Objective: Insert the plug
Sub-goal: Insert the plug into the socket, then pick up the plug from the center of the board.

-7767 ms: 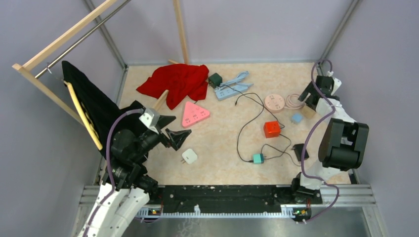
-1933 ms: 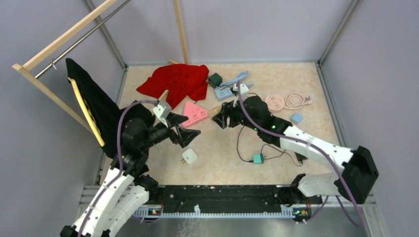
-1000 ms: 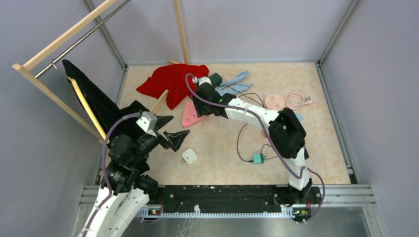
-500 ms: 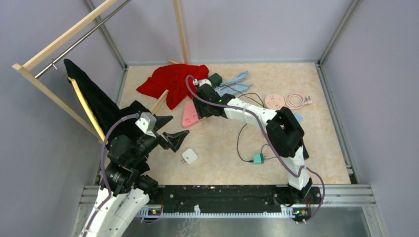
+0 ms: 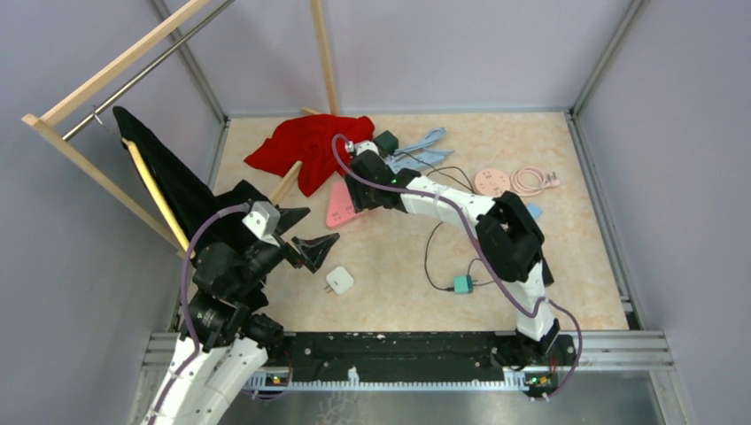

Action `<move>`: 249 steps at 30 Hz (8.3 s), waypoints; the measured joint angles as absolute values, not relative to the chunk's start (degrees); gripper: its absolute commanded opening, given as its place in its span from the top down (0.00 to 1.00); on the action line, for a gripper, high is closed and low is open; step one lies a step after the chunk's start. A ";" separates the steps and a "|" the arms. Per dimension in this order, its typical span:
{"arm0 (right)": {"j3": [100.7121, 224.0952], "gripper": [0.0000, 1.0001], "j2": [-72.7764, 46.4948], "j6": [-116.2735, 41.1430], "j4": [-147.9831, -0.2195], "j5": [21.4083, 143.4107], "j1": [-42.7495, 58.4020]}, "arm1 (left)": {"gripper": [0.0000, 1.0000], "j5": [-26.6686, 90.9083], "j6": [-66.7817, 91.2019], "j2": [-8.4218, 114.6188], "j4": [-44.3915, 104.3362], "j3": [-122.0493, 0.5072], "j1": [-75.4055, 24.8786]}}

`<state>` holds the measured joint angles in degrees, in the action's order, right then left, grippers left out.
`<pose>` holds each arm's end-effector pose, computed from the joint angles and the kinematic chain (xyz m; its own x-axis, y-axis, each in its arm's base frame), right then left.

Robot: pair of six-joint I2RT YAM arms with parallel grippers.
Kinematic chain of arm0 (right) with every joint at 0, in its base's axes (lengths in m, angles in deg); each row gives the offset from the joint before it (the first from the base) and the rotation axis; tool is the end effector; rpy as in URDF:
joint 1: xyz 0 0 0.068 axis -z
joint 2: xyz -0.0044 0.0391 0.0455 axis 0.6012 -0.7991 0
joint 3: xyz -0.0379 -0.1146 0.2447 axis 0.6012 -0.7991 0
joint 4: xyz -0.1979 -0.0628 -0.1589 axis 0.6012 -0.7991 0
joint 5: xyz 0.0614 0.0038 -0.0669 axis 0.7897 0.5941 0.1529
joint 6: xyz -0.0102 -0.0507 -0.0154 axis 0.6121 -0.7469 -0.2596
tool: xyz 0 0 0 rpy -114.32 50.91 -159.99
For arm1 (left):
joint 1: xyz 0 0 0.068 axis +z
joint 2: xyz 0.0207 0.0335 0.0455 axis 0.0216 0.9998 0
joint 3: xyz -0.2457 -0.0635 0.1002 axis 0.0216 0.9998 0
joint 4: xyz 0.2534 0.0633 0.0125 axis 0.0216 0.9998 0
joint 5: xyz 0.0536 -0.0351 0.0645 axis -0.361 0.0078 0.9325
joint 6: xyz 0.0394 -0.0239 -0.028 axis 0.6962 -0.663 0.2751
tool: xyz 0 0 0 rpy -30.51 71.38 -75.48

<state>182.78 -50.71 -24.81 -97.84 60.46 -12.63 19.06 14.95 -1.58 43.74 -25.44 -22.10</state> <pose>0.3113 0.3520 0.2270 -0.6571 -0.2711 -0.7034 -0.4334 0.8993 0.0583 0.0854 -0.0510 0.3408 -0.0375 -0.1397 -0.9895 0.7045 0.6985 -0.1254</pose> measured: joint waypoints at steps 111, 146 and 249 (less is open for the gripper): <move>137.40 0.18 -14.41 -26.21 -103.02 52.20 11.65 | 0.02 19.69 14.95 -1.40 43.71 -24.81 -22.10; 139.32 0.54 -2.43 -24.81 -105.19 70.93 11.74 | 0.02 18.73 14.49 -0.26 43.47 -24.15 -22.12; 128.46 0.65 -23.37 37.68 4.49 135.26 4.48 | 0.58 -9.00 -19.15 32.50 39.56 -38.16 -22.12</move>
<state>128.46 -23.37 37.68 4.49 135.26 4.48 -9.00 -19.15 32.50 39.56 -38.16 -22.12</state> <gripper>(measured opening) 0.593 0.637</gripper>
